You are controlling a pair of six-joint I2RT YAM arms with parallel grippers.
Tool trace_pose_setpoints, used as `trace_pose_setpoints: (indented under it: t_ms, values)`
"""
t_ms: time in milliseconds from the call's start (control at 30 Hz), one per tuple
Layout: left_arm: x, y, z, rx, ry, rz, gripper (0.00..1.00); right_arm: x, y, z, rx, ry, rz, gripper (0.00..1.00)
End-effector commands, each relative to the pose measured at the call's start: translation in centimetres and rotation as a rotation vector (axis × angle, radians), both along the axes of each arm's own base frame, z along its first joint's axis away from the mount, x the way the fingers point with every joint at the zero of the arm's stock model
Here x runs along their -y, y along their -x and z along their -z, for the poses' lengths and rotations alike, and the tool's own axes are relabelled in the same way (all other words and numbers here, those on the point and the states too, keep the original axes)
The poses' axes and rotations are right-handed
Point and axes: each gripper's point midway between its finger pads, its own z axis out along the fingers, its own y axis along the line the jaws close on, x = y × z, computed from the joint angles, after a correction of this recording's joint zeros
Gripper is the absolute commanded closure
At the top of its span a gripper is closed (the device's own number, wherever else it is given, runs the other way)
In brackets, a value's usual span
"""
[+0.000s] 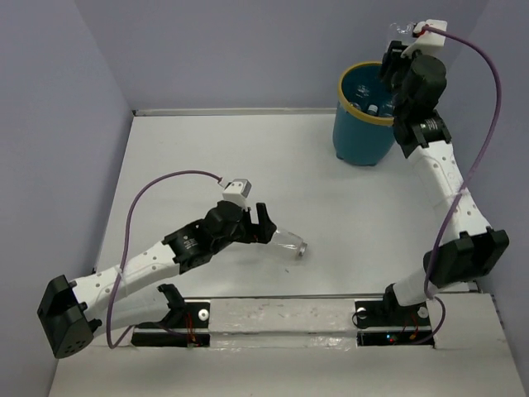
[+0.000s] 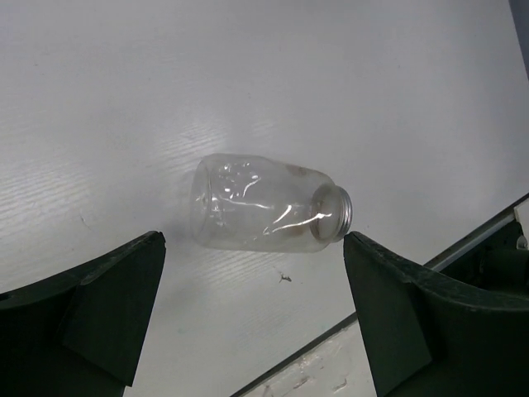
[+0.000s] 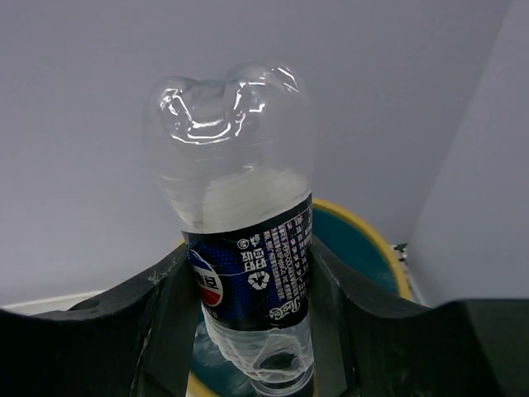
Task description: Put the plastic bottles in the bin
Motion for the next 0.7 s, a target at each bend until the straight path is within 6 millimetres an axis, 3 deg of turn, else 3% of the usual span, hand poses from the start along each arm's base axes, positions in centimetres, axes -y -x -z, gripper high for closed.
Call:
trace_pose_setpoints:
  t_ms: [0, 67, 100, 133, 200, 267, 300, 333, 367, 400, 433, 467, 500, 533, 567, 600, 633, 667]
  values:
    - [0.5, -0.2, -0.8, 0.040, -0.042, -0.014, 0.01, 3.2, -4.6, 2.7, -0.062, 0.056, 0.049, 0.71]
    - [0.7, 0.1, -0.5, 0.034, -0.051, -0.006, 0.01, 3.7, -5.5, 4.1, -0.100, 0.045, 0.040, 0.56]
    - [0.8, 0.2, -0.5, 0.035, -0.054, -0.002, 0.01, 3.6, -5.5, 4.0, -0.096, 0.037, 0.040, 0.40]
    - [0.9, 0.3, -0.5, 0.039, -0.061, -0.004, 0.01, 3.1, -5.2, 4.2, -0.115, 0.030, 0.009, 0.13]
    - [0.5, 0.1, -0.6, 0.071, -0.116, -0.022, 0.01, 1.9, -4.2, 4.2, -0.153, 0.029, -0.068, 0.02]
    - [0.1, 0.0, -0.6, 0.090, -0.179, -0.031, 0.01, 0.8, -2.9, 4.5, -0.175, -0.025, -0.125, 0.02]
    - [0.1, 0.0, -1.0, 0.107, -0.189, -0.031, 0.01, 0.3, -1.1, 3.3, -0.154, -0.037, -0.166, 0.03]
    - [0.1, -0.3, -2.1, 0.131, -0.183, -0.043, 0.01, -1.7, -0.2, 5.9, -0.211, -0.049, -0.254, 0.03]
    - [0.1, -0.4, -2.7, 0.150, -0.184, -0.037, 0.01, -3.7, 1.0, 6.8, -0.230, -0.055, -0.311, 0.04]
    - [0.1, -0.6, -3.9, 0.174, -0.158, -0.041, 0.01, -5.2, 3.3, 6.4, -0.218, -0.058, -0.374, 0.04]
    - [0.0, -0.7, -4.8, 0.195, -0.146, -0.049, 0.01, -6.8, 4.5, 10.7, -0.307, -0.061, -0.427, 0.06]
    - [-0.1, -0.8, -5.5, 0.214, -0.134, -0.052, 0.01, -8.3, 5.9, 12.5, -0.345, -0.064, -0.479, 0.07]
    - [-0.4, -0.9, -6.9, 0.249, -0.111, -0.058, 0.01, -11.5, 8.0, 14.1, -0.370, -0.060, -0.574, 0.07]
    - [-0.8, -1.2, -8.0, 0.277, -0.098, -0.077, 0.01, -13.3, 10.3, 14.9, -0.381, -0.055, -0.655, 0.07]
    - [-1.4, -1.2, -9.2, 0.304, -0.077, -0.088, 0.01, -14.8, 11.9, 17.0, -0.421, -0.052, -0.716, 0.07]
    - [-1.8, -1.2, -10.0, 0.324, -0.072, -0.098, 0.01, -16.2, 13.9, 21.4, -0.516, -0.046, -0.776, 0.07]
    - [-2.5, -1.5, -10.9, 0.357, -0.091, -0.112, 0.01, -19.0, 17.0, 22.9, -0.559, -0.014, -0.915, 0.07]
    - [-3.0, -1.5, -11.6, 0.376, -0.100, -0.124, 0.01, -20.1, 18.8, 24.5, -0.603, 0.011, -0.968, 0.07]
